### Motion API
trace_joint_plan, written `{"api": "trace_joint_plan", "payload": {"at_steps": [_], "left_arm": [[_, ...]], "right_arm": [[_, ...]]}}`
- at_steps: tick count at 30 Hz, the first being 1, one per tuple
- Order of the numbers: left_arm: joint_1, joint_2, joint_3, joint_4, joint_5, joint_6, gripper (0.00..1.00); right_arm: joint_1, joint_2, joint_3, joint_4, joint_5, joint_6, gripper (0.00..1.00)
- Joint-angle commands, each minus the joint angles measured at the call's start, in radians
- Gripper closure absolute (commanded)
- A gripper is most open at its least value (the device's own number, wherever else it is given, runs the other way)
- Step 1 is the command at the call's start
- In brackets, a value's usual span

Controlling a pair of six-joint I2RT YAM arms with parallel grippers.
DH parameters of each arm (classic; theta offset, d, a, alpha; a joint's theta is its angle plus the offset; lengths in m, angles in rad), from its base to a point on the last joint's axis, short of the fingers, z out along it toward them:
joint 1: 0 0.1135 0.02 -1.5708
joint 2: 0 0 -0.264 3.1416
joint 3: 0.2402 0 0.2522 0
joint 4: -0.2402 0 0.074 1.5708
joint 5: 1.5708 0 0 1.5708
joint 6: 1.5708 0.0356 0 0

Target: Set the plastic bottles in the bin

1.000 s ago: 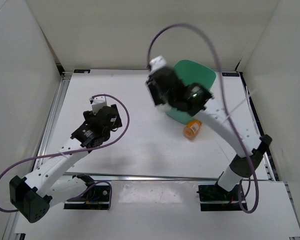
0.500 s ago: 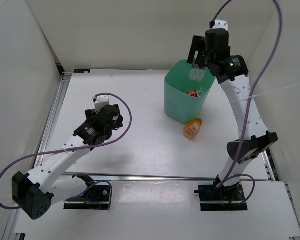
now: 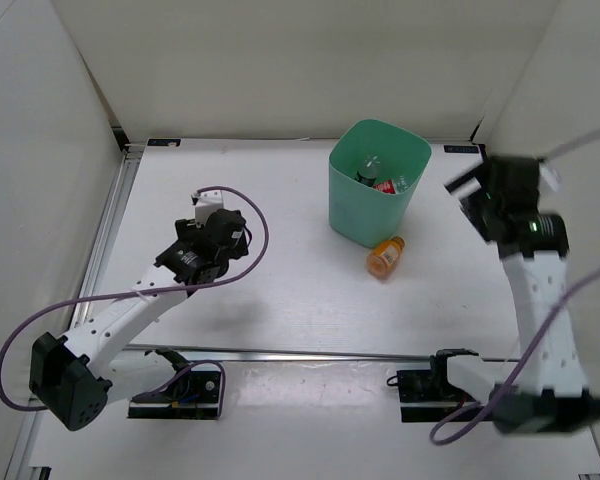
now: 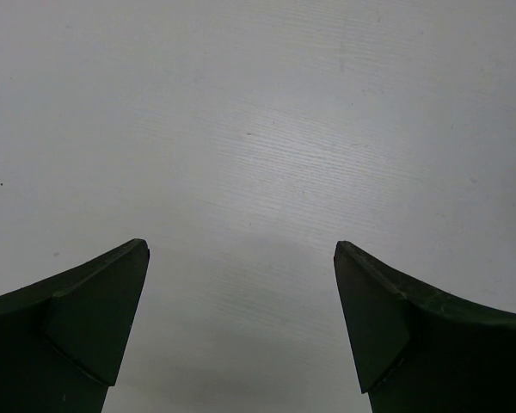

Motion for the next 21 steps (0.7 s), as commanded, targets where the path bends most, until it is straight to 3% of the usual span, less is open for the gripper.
{"api": "trace_joint_plan", "payload": {"at_steps": [1,2,5,11,21], "left_arm": [[0.004,0.018,0.032,-0.004,-0.009,-0.007,0.00],[0.004,0.027,0.032,-0.004,0.000,-0.007,0.00],[0.004,0.036,0.043,-0.004,0.000,-0.007,0.00],[0.013,0.067,0.061,-0.004,0.000,0.002,0.00],[0.031,0.040,0.049,-0.004,0.009,0.034,0.00]], "right_arm": [[-0.187,-0.231,-0.358,0.149,-0.350,0.245,0.00],[-0.248,-0.283,-0.416,0.149,-0.399,0.259,0.00],[-0.273,-0.283,-0.524,0.117,-0.460,0.270,0.00],[-0.284,-0.143,-0.607,0.117,-0.678,0.304,0.00],[-0.258,0.031,-0.690,0.278,-0.731,0.183,0.00]]}}
